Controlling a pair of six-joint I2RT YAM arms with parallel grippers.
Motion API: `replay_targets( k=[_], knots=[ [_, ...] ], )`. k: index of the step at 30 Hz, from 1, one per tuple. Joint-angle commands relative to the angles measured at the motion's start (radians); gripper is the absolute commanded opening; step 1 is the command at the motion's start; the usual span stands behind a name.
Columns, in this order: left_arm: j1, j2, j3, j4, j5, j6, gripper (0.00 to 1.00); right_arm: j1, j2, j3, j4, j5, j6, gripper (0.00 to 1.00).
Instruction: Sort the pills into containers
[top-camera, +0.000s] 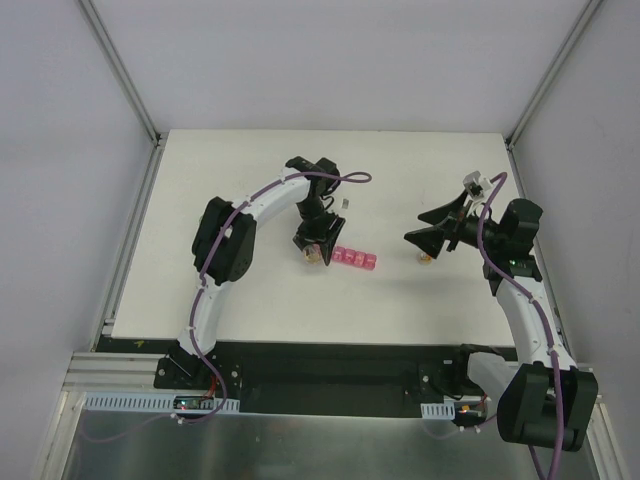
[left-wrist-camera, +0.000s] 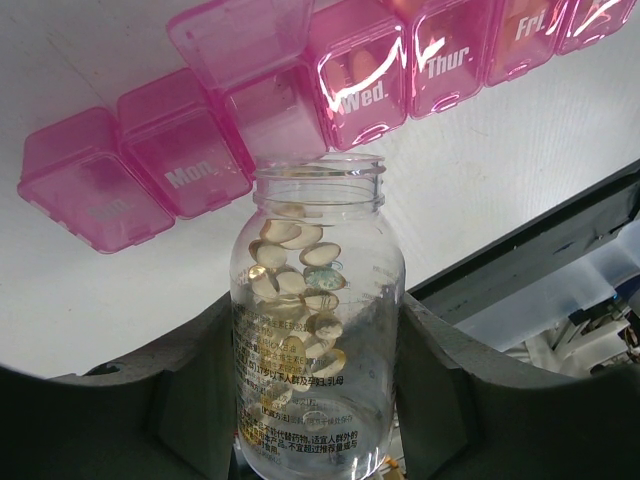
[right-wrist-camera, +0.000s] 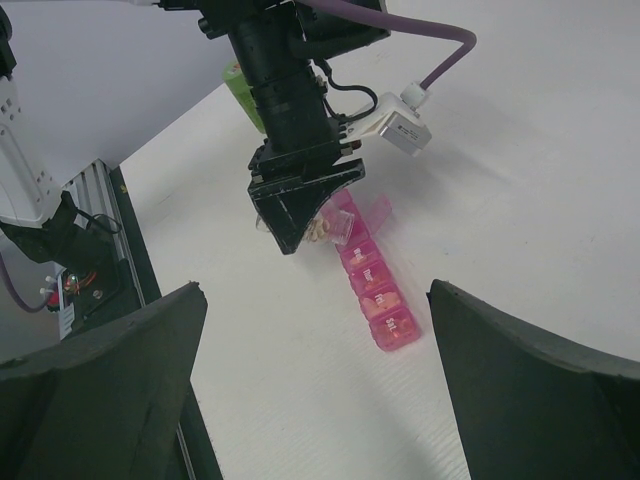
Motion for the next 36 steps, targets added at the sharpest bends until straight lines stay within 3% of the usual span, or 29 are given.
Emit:
replay_targets(
  k=[1, 36],
  knots=[
    [-0.026, -0.017, 0.016, -0.03, -0.029, -0.019, 0.0, -0.011, -0.008, -0.004, 0.061, -0.031, 0.007, 0.97],
    [-0.02, 0.093, 0.134, -0.178, -0.175, 0.023, 0.0, -0.013, 0.0, -0.007, 0.067, -0.032, 0.013, 0.97]
  ],
)
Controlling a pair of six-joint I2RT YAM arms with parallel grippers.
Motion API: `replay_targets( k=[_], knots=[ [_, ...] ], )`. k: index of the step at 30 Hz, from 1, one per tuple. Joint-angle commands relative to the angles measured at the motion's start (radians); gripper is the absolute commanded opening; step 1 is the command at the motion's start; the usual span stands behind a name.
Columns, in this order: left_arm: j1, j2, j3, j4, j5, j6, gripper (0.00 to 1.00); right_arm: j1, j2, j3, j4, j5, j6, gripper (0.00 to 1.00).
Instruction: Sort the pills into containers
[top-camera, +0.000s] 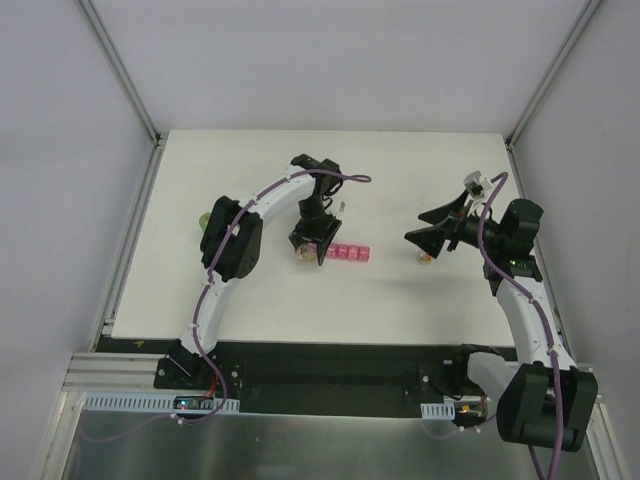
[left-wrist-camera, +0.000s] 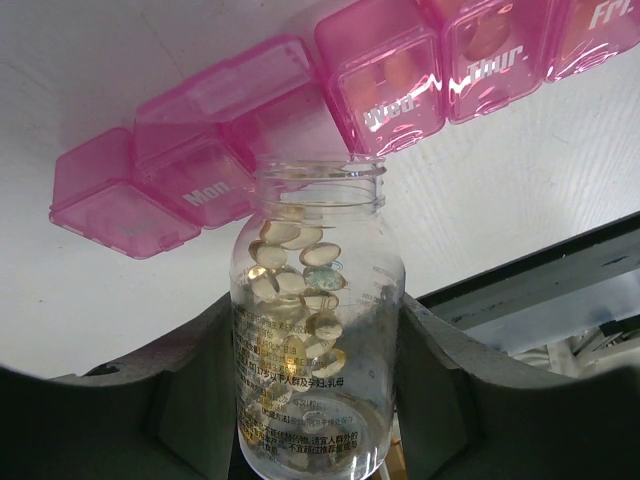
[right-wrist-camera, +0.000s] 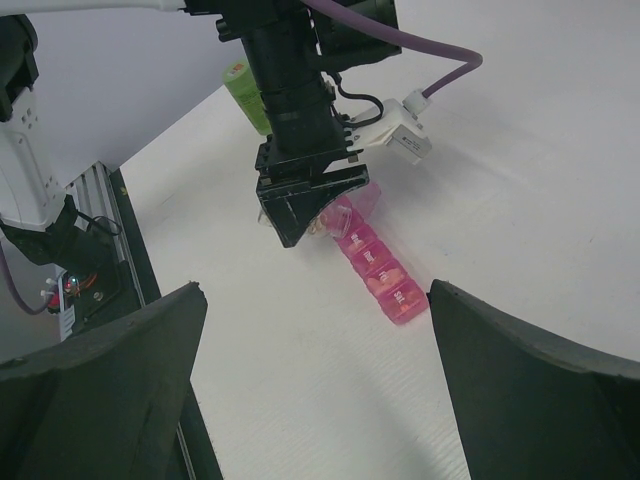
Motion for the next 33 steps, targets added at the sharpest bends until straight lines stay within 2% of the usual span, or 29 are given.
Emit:
replay_targets(
  k=[1, 20, 27, 33],
  knots=[
    [-0.011, 0.011, 0.029, -0.056, -0.057, 0.015, 0.0, -0.009, 0.001, -0.007, 0.062, -0.032, 0.005, 0.97],
    [0.007, -0.017, 0.031, -0.036, -0.089, 0.001, 0.0, -0.012, -0.003, -0.009, 0.065, -0.035, 0.005, 0.97],
    [0.009, -0.077, -0.118, 0.081, -0.092, -0.01, 0.0, -0.013, -0.003, -0.009, 0.065, -0.035, 0.007, 0.97],
    [0.009, -0.127, -0.182, 0.159, -0.106, -0.025, 0.0, -0.013, 0.0, -0.01, 0.07, -0.034, 0.008, 0.97]
  ],
)
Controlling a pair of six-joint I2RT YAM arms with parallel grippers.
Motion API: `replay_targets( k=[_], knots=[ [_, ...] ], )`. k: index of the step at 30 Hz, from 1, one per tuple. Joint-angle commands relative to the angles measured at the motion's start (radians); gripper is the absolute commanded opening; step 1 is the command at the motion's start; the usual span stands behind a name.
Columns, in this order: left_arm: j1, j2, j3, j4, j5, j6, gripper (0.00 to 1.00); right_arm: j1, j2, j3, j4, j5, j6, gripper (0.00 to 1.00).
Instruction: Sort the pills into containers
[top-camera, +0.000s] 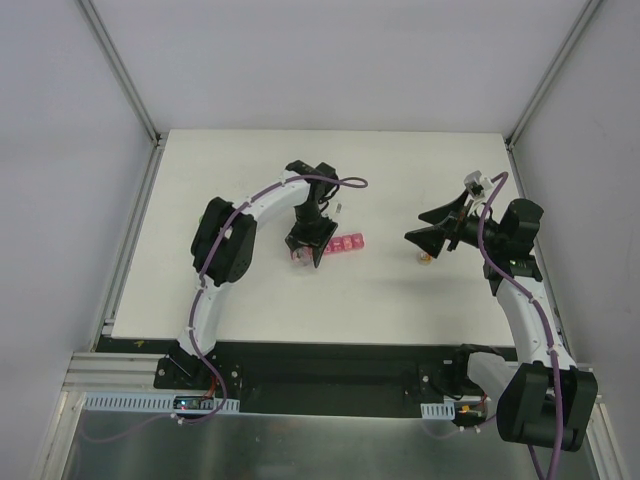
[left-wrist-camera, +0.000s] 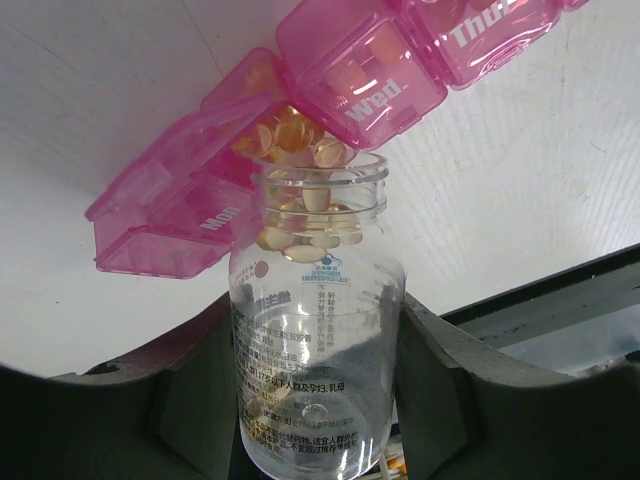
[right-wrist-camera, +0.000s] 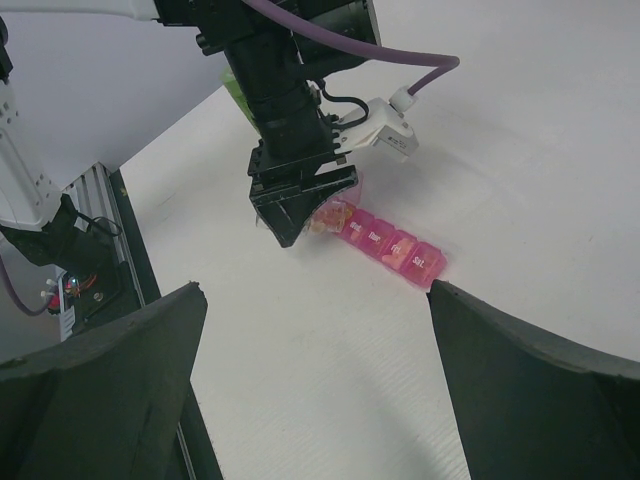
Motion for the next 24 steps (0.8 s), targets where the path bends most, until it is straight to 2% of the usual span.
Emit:
replay_targets(
  k=[1, 24],
  knots=[
    [0.006, -0.052, -0.041, 0.057, -0.05, -0.019, 0.0, -0.012, -0.002, -0.012, 0.068, -0.033, 0.006, 0.97],
    [0.006, -0.148, -0.118, 0.14, -0.066, -0.04, 0.0, -0.012, -0.003, -0.015, 0.08, -0.035, 0.014, 0.97]
  ],
)
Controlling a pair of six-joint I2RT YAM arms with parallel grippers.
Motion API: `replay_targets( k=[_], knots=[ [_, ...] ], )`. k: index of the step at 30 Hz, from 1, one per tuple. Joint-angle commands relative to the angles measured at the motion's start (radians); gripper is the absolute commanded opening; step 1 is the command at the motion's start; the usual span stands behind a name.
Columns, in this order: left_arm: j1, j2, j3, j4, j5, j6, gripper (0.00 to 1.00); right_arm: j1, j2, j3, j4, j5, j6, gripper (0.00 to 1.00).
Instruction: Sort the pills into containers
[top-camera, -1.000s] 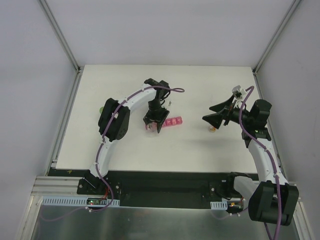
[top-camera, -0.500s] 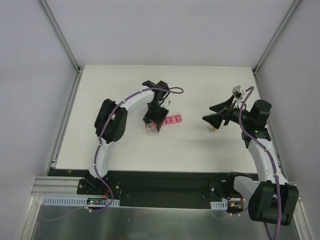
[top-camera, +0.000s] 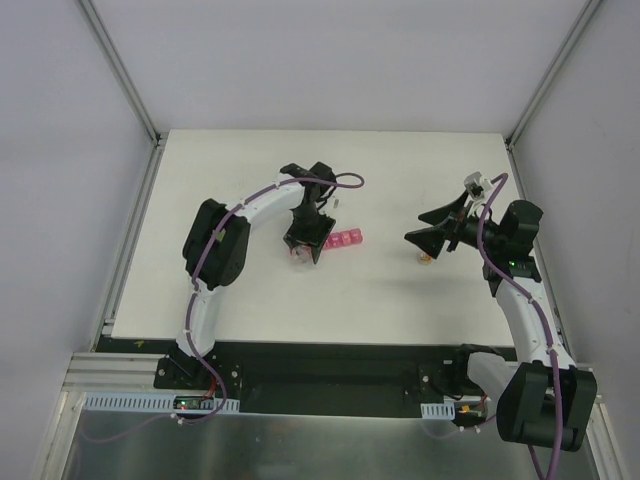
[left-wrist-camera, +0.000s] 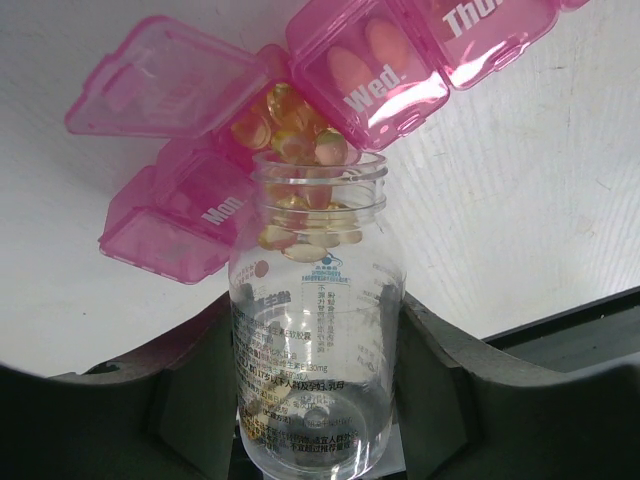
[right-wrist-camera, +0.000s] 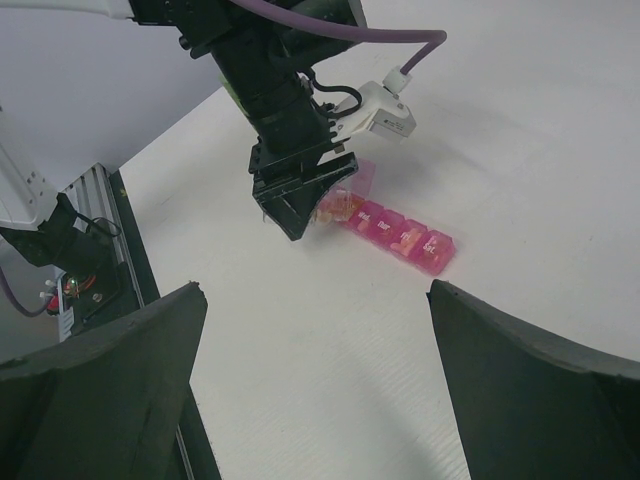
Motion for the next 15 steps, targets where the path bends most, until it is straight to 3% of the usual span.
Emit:
replay_targets(
  k=[1, 15],
  knots=[
    [0.007, -0.07, -0.01, 0.003, -0.026, -0.015, 0.0, -0.012, -0.005, 0.001, 0.052, -0.033, 0.003, 0.97],
    [0.007, -0.139, -0.09, 0.072, -0.035, -0.025, 0.0, -0.012, 0.0, -0.001, 0.053, -0.033, 0.003, 0.97]
  ],
)
